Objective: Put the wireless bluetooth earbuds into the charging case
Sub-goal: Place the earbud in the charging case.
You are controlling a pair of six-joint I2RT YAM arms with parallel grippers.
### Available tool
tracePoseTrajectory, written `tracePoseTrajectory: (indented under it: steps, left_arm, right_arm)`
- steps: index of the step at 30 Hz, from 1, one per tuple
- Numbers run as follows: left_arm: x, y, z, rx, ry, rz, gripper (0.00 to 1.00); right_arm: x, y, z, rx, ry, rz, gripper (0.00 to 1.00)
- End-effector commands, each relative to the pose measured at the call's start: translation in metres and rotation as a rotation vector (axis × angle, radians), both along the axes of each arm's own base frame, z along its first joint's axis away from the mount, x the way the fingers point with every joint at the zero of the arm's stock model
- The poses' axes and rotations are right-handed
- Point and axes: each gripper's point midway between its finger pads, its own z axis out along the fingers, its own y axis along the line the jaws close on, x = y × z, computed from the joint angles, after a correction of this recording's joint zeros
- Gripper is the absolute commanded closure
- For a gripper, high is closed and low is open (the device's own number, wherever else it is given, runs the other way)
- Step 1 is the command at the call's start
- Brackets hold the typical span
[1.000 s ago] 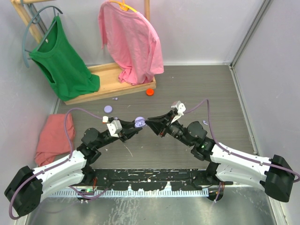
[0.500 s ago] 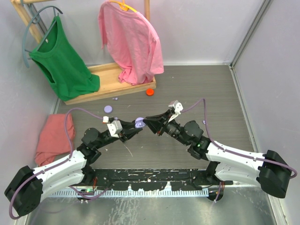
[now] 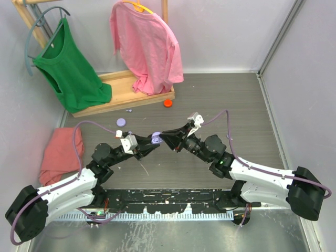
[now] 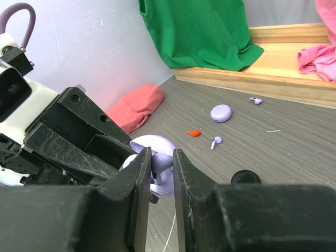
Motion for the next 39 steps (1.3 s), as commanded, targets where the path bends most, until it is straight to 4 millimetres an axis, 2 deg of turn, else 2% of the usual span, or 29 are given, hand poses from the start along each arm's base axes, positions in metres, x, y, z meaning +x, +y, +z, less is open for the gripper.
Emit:
tracePoseTrajectory:
  steps: [1,14,24,27,32,39]
  left_arm:
    - [0.002,0.000,0.020,-0.050,-0.051,0.013,1.00]
    - [0.007,0.001,0.018,-0.052,-0.036,0.039,1.00]
    - [0.008,0.005,0.024,-0.071,-0.044,0.057,1.00]
    - [0.009,0.006,0.024,-0.073,-0.044,0.070,1.00]
    - [0.010,0.008,0.020,-0.066,-0.042,0.080,1.00]
    - [0.011,0.009,0.013,-0.052,-0.039,0.087,1.00]
  right_arm:
    - [-0.005,0.006,0.026,0.069,-0.037,0.033,0.80]
    - [-0.008,0.014,0.021,0.049,-0.020,0.031,0.80]
    - [-0.008,0.017,0.008,-0.015,-0.030,-0.019,0.78]
    - [-0.009,0.017,0.006,-0.028,-0.030,-0.025,0.74]
    - [-0.012,0.014,0.008,-0.042,-0.030,-0.029,0.61]
    - [-0.010,-0.004,0.025,-0.056,-0.043,-0.081,0.52]
